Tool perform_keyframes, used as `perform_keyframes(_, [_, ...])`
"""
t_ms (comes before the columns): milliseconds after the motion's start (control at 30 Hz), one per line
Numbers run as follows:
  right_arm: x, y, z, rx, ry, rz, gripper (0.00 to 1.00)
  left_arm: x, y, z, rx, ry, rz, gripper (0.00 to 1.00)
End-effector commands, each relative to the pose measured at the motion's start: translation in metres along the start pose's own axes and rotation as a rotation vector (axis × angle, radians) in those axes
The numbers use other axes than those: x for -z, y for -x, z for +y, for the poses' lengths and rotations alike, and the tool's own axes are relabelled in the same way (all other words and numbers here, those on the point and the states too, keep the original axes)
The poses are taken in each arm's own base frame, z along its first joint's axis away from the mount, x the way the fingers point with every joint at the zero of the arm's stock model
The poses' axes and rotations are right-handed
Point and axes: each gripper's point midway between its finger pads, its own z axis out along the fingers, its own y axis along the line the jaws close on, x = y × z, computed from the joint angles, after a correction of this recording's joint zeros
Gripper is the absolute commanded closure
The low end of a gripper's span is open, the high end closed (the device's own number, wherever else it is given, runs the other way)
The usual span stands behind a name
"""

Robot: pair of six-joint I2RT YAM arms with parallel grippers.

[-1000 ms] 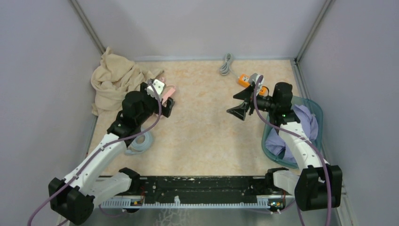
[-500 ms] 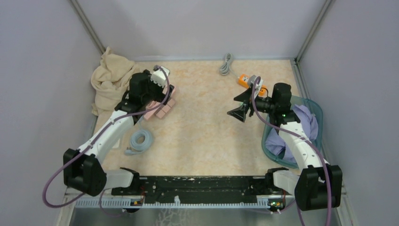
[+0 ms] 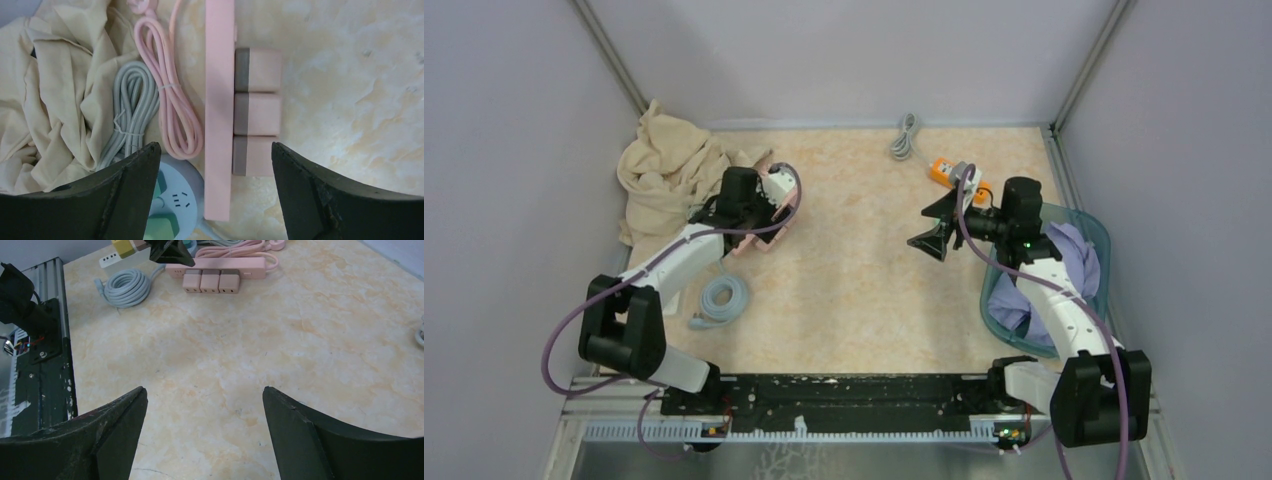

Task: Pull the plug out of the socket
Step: Move the socket to the center of the board.

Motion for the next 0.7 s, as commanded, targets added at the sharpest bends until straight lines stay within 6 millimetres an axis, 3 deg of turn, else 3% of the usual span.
perform_keyframes(0, [0.000, 0.024, -0.005, 0.083, 0.007, -0.039, 0.15, 0.001, -0.029, 0.013, -0.062, 0.073, 0.075, 0.16])
perform_keyframes(300, [-0.002, 0.019, -0.005, 0.066, 0.019, -0.034, 0.15, 0.006, -0.055, 0.007, -0.075, 0.065, 0.113, 0.20])
perform_keyframes(533, [-0.002, 0.018, -0.006, 0.064, 0.018, -0.033, 0.15, 0.006, -0.063, -0.002, -0.057, 0.014, 0.147, 0.21])
perform_keyframes(667, [-0.002, 0.017, -0.006, 0.063, 0.020, -0.032, 0.15, 0.007, -0.067, -0.007, -0.070, -0.012, 0.155, 0.27])
